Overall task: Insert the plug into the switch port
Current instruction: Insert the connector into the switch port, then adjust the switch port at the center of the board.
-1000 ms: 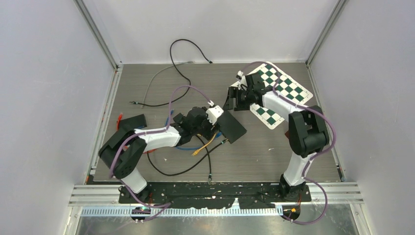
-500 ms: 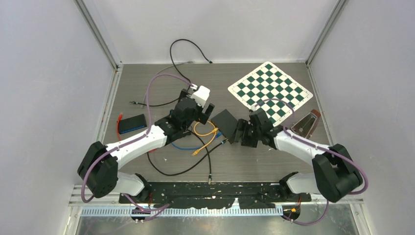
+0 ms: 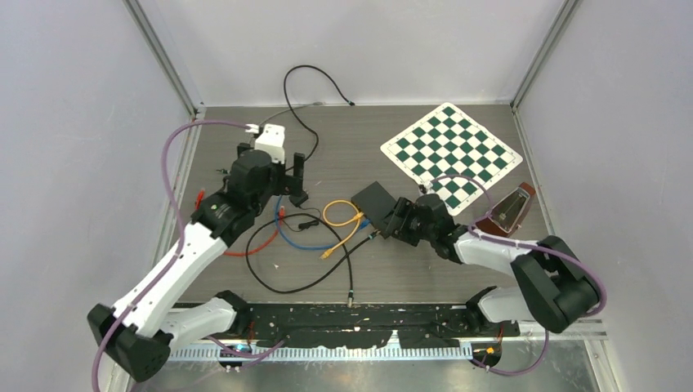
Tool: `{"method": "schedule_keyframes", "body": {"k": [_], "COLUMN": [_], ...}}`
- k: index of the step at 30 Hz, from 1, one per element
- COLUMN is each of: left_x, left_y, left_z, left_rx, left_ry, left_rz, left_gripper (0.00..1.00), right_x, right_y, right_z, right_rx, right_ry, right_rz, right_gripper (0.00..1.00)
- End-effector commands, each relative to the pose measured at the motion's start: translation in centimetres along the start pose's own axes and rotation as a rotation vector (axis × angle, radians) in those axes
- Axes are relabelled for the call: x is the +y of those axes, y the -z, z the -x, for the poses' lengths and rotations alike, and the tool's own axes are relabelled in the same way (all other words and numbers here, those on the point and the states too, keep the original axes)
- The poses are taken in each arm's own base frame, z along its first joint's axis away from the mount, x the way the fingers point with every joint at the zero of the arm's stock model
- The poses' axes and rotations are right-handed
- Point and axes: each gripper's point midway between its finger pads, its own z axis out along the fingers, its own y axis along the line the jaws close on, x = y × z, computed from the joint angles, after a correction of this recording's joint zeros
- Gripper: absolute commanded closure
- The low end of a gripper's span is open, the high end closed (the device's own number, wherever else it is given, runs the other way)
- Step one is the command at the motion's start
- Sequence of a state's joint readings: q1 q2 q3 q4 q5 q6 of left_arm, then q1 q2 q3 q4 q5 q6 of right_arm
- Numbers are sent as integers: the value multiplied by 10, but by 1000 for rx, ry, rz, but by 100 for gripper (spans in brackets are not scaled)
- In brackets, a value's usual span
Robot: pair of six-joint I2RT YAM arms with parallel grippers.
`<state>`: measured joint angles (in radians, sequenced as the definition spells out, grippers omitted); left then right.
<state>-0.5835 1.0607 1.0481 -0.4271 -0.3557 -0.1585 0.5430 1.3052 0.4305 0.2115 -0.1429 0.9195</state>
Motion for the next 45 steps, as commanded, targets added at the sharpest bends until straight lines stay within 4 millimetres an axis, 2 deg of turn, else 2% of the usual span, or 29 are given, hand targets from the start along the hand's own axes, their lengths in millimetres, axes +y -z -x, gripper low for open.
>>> {"method": "schedule_keyframes", "body": {"k": [1, 7, 11, 12, 13, 16, 20, 22, 26, 30, 33, 36, 38, 41, 45], "left_x": [20, 46, 59, 60, 59, 50, 41, 40, 41, 33, 39, 40, 37, 42, 41], "left_y": [36, 50, 49, 48, 47, 38, 23, 11, -21, -61, -86, -109, -121, -133, -146], "left_z": [-5, -21, -38, -42, -47, -55, -62, -66, -82, -94, -105, -118, -123, -127, -134], "left_rx": [4, -76, -31, -16, 2, 37, 105, 145, 243, 280, 329, 393, 411, 413, 464], "left_ry": [55, 132, 147, 142, 138, 145, 210, 227, 293, 335, 329, 319, 339, 345, 311], "left_rz": [22, 104, 173, 180, 180, 129, 83, 84, 108, 114, 165, 150, 116, 142, 136], "left_gripper": [0, 0, 1, 1, 1, 2, 4, 6, 12, 20, 26, 27, 24, 22, 25], "right_x": [31, 41, 46, 49, 50, 59, 71, 75, 79, 79, 83, 90, 98, 101, 108], "right_y": [-18, -51, -73, -81, -85, -106, -126, -128, -108, -70, -40, -22, -8, 1, 14], "right_z": [30, 55, 86, 102, 108, 143, 168, 176, 183, 182, 171, 159, 153, 146, 146], "right_rx": [-109, -133, -165, -182, -180, -188, -153, -145, -139, -167, -191, -175, -170, -162, -182], "right_ry": [32, 90, 99, 101, 110, 131, 225, 278, 352, 410, 424, 450, 475, 490, 505], "right_rz": [118, 139, 130, 129, 130, 130, 133, 129, 97, 65, 90, 145, 181, 200, 224], "right_gripper": [30, 32, 32, 32, 32, 33, 33, 33, 32, 32, 32, 32, 32, 32, 32]}}
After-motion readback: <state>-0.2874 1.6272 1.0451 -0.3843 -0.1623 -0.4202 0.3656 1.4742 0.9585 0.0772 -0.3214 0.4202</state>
